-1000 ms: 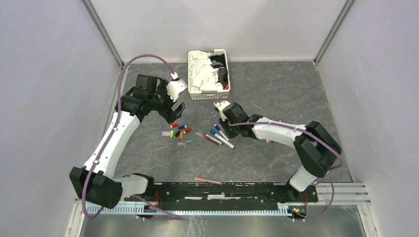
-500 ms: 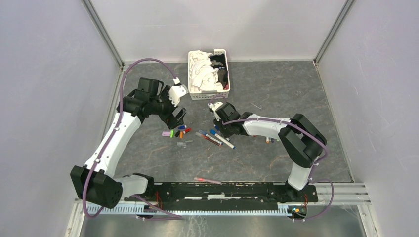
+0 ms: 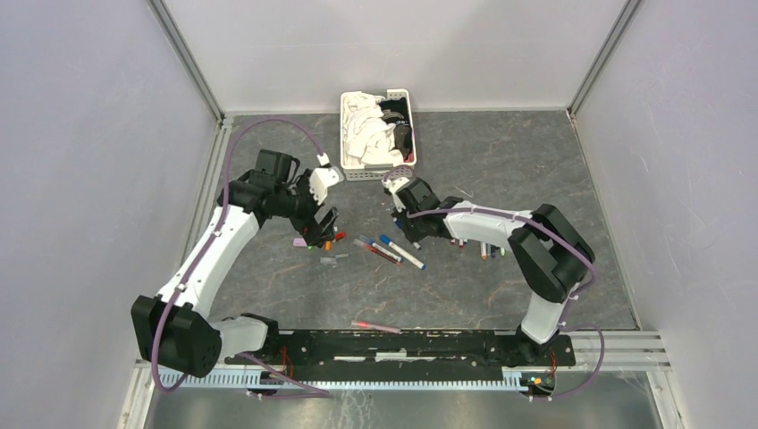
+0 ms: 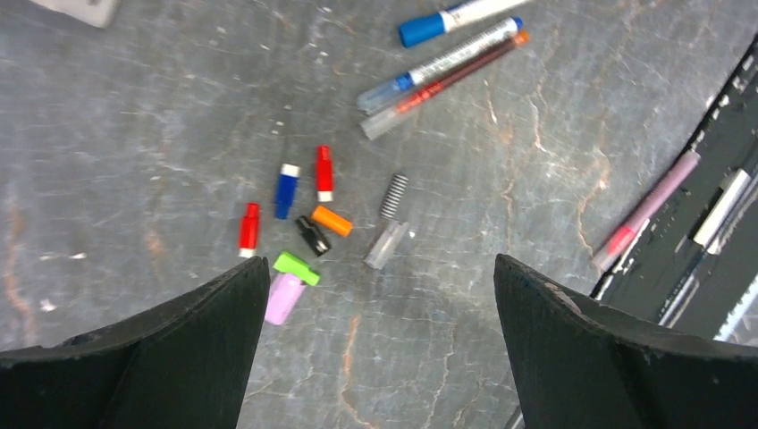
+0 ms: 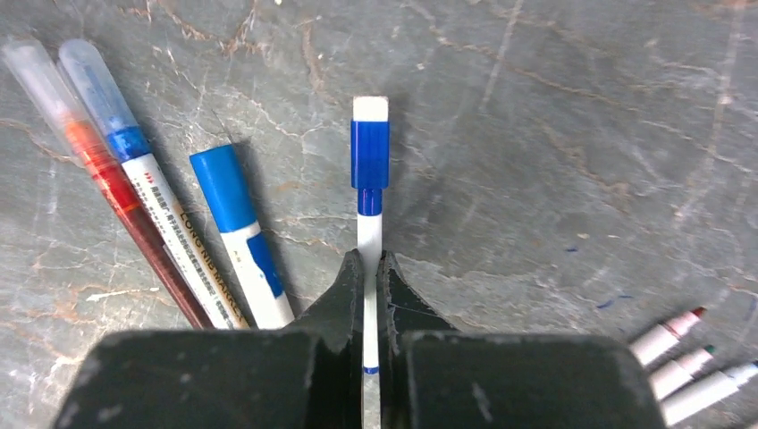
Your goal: Open the pen caps
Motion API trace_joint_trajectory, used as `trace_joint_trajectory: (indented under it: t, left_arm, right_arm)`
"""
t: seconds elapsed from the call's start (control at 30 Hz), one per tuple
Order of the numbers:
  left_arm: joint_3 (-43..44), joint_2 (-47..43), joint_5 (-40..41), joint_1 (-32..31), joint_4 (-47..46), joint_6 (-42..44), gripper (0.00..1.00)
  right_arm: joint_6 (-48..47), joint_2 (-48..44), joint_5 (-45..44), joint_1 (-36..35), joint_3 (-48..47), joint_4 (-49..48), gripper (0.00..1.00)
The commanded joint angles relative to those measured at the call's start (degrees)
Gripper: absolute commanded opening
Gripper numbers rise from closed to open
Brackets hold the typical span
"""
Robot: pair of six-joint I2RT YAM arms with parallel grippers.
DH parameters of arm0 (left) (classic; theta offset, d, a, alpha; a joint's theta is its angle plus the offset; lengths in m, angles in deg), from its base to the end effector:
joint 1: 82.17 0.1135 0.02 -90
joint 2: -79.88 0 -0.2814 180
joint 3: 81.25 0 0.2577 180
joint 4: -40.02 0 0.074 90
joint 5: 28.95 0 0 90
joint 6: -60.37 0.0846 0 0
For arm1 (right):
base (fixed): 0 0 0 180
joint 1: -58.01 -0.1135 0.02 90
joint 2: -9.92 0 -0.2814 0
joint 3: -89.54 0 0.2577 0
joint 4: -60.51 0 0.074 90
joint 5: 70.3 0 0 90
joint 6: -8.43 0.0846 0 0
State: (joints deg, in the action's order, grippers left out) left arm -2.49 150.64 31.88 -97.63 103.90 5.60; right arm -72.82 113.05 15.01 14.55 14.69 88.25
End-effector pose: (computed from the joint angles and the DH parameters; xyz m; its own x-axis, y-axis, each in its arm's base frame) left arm 0.2448 -0.1105 0.2926 -0.3655 0.6237 -0.6910 0.8657 0.5006 -0.0060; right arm 0.2946 0.2697 0.1342 -0.6941 -0.4489 -0.5627 -0.5532 0.8328 0.0180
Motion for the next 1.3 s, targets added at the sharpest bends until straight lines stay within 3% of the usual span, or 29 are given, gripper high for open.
trace_joint_trajectory:
  t: [0.0, 0.2, 0.3, 0.47, 0.7, 0.83, 1.17, 1.23, 1.27]
  left_arm:
    - [-4.25, -1.71, -6.2, -0.33, -1.31, 4.56, 1.0]
    - [-7.74, -4.44, -11.72, -1.6, -3.0, 10.0, 1.0]
    - [-7.65, -5.14, -11.94, -4.22, -3.53, 11.72, 1.0]
    - [-7.35, -4.88, -8.99, -11.26, -3.92, 13.07, 1.0]
    - [-7.48, -3.26, -7.75, -15.58, -0.76, 18.78, 0.95]
    - [-7.02, -1.87, -6.95, -16.47, -0.07, 21.06, 0.84]
    - [-7.92, -0.4, -5.06, -18.52, 1.31, 23.88, 0.42]
    - [-7.69, -0.56, -4.96, -18.68, 1.36, 23.91, 0.31]
    - [-7.53, -0.45, -4.9, -18.72, 1.45, 23.84, 0.2]
  right_arm:
    - [-0.79, -7.12, 5.91, 2.57, -3.49, 1.09, 0.0]
    - [1.71, -9.14, 33.93, 2.83, -4.89, 3.76, 0.0]
    - [3.85, -8.97, 43.24, 2.52, -4.72, 3.74, 0.0]
    - [7.29, -8.3, 53.04, 1.93, -5.15, 1.76, 0.0]
    - [10.24, -6.02, 59.61, 1.26, -5.59, -0.8, 0.0]
    - [13.13, -5.66, 62.08, 1.1, -4.87, -4.63, 0.0]
    - [14.64, -4.36, 63.31, 0.92, -6.53, -5.03, 0.0]
    - [15.3, -3.92, 63.23, 0.84, -6.46, -5.65, 0.12]
    - [15.97, -3.83, 63.22, 0.75, -6.11, -6.38, 0.18]
